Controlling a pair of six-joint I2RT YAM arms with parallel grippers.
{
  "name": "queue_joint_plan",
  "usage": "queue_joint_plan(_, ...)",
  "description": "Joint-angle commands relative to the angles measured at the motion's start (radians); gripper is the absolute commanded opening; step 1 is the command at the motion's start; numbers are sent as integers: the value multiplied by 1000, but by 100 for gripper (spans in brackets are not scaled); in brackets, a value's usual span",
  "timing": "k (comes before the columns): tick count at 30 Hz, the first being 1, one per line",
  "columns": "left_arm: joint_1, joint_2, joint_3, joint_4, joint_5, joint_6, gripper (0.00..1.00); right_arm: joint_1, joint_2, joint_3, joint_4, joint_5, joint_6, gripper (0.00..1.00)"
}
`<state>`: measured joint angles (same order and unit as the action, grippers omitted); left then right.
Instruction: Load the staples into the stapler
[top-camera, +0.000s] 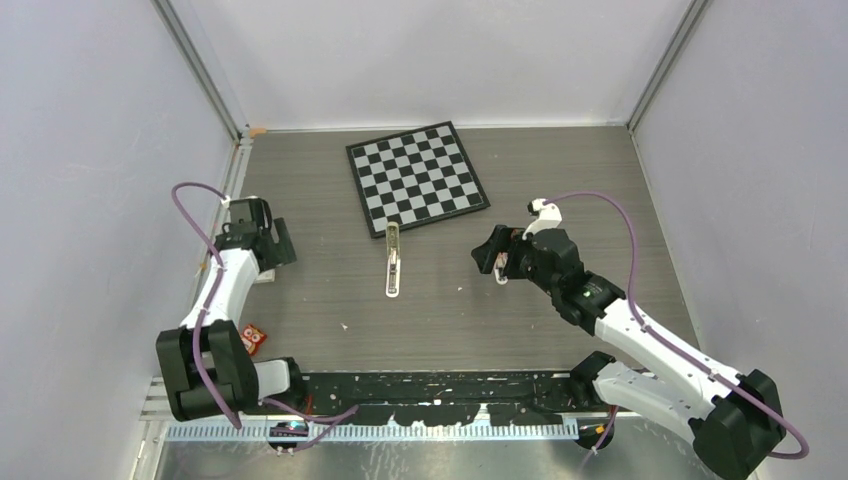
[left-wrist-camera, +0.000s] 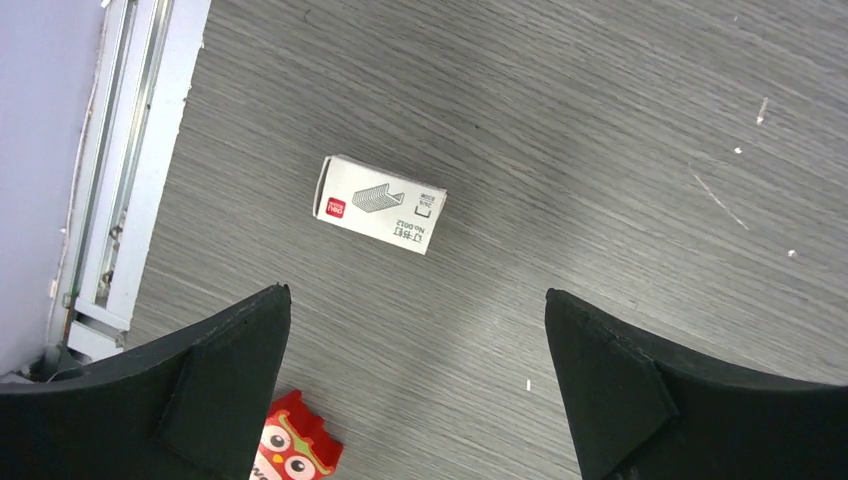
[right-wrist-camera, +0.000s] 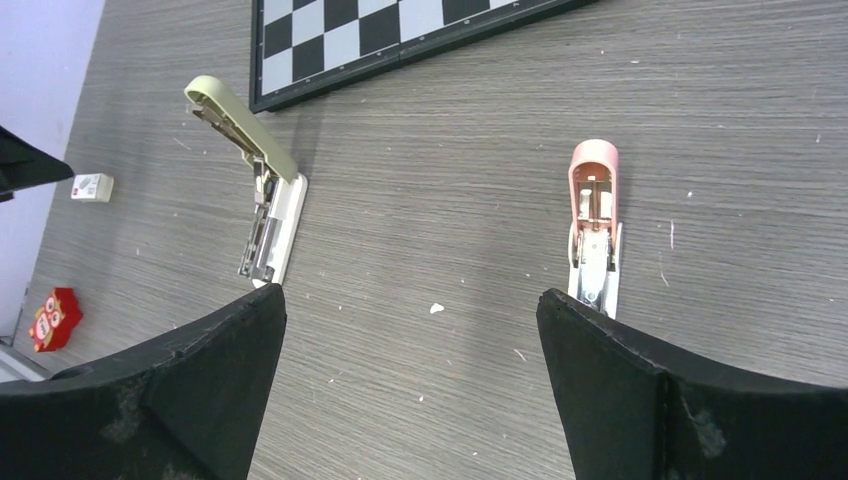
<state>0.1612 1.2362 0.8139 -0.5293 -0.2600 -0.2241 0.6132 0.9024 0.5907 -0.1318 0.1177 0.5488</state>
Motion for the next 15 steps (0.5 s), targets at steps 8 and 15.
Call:
queue_joint_plan(8,160,121,45,69,150,133,100,-3,-42,-11,61,-20,11,100)
queue_joint_plan(15,183,199,69,67,208,141,100,-3,-53,-16,65,-26,14,100)
